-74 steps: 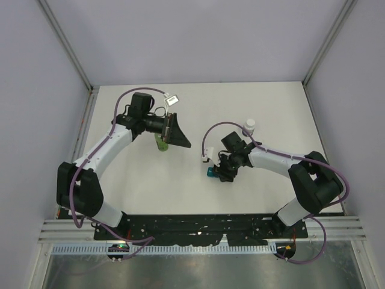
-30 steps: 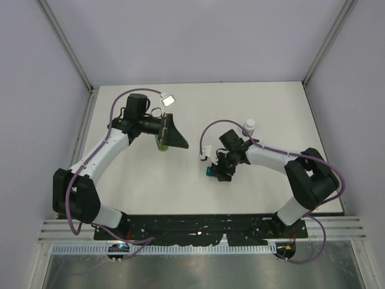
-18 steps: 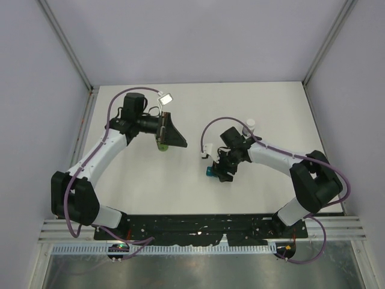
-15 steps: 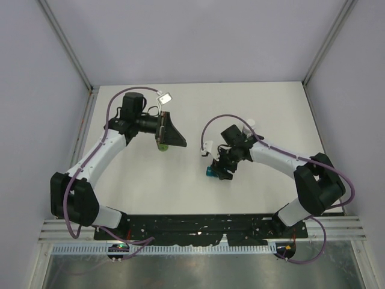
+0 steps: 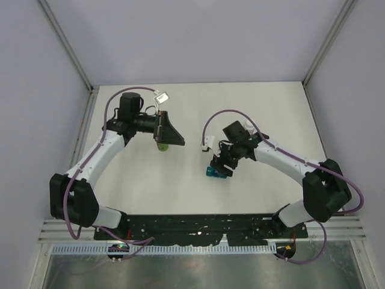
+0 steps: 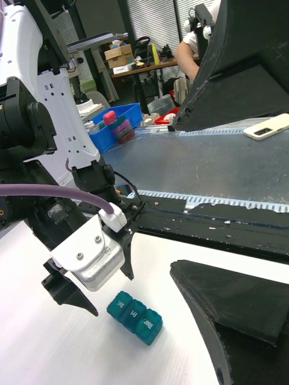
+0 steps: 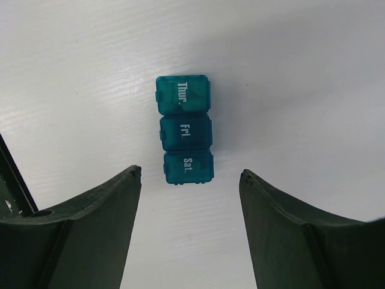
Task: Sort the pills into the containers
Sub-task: Reset both arms
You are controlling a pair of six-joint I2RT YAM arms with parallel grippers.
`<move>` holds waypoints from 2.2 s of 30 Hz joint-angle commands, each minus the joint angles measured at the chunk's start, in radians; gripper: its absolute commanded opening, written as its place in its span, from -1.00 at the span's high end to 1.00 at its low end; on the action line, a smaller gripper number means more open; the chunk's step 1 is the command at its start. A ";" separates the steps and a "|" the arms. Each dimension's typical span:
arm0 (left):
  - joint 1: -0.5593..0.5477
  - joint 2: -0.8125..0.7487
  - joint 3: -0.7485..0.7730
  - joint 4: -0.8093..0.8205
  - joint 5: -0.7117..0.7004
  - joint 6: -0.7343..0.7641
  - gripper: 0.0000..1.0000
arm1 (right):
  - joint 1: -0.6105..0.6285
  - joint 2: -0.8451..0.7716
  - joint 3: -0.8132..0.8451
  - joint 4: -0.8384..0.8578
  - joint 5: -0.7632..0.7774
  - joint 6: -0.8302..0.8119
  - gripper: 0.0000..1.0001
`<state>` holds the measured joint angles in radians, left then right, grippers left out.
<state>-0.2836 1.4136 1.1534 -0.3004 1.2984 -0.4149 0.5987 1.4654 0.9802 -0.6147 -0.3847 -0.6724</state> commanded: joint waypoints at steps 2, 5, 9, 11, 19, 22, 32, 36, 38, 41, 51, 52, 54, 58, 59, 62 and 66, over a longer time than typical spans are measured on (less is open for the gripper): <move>0.032 -0.044 -0.014 0.049 0.024 -0.002 -0.84 | -0.014 -0.057 0.014 0.021 0.036 0.051 -0.46; 0.053 -0.054 -0.011 0.011 -0.002 0.037 -0.84 | -0.030 -0.095 0.003 0.046 0.053 0.083 -0.52; 0.086 -0.064 0.043 -0.169 -0.089 0.195 -0.84 | -0.077 -0.164 -0.008 0.073 0.067 0.138 -0.60; 0.101 -0.071 0.063 -0.241 -0.149 0.270 -0.84 | -0.117 -0.201 -0.012 0.088 0.070 0.169 -0.63; 0.198 -0.182 -0.021 -0.204 -0.385 0.288 -0.88 | -0.275 -0.367 -0.072 0.174 0.124 0.295 -0.80; 0.270 -0.218 -0.046 -0.207 -0.441 0.283 -0.89 | -0.319 -0.427 -0.080 0.173 0.145 0.324 -0.90; 0.380 -0.464 -0.187 -0.207 -0.705 0.412 -0.99 | -0.427 -0.618 -0.098 0.170 0.269 0.441 -0.91; 0.382 -0.589 -0.231 -0.194 -0.809 0.406 -0.99 | -0.432 -0.663 -0.106 0.161 0.328 0.481 -0.91; 0.382 -0.643 -0.253 -0.184 -0.846 0.407 -0.99 | -0.433 -0.686 -0.112 0.161 0.339 0.500 -0.90; 0.379 -0.714 -0.280 -0.169 -0.863 0.407 -0.99 | -0.436 -0.724 -0.124 0.159 0.375 0.513 -0.90; 0.380 -0.783 -0.380 -0.074 -0.821 0.335 -0.99 | -0.436 -0.821 -0.183 0.144 0.442 0.539 -0.91; 0.380 -0.789 -0.389 -0.057 -0.818 0.320 -0.99 | -0.435 -0.826 -0.187 0.144 0.431 0.530 -0.91; 0.380 -0.800 -0.408 -0.031 -0.782 0.312 -0.99 | -0.436 -0.838 -0.198 0.151 0.429 0.524 -0.91; 0.380 -0.826 -0.454 0.044 -0.732 0.286 -0.99 | -0.438 -0.881 -0.224 0.187 0.449 0.501 -0.90; 0.379 -0.834 -0.472 0.075 -0.731 0.277 -0.99 | -0.438 -0.883 -0.225 0.187 0.449 0.499 -0.91; 0.380 -0.858 -0.501 0.132 -0.731 0.263 -0.99 | -0.438 -0.876 -0.225 0.193 0.480 0.493 -0.91; 0.379 -0.903 -0.531 0.164 -0.761 0.266 -0.99 | -0.438 -0.870 -0.239 0.214 0.509 0.478 -0.91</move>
<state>0.0921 0.5503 0.6384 -0.2623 0.5400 -0.1341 0.1661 0.5976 0.7467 -0.4706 0.0772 -0.1753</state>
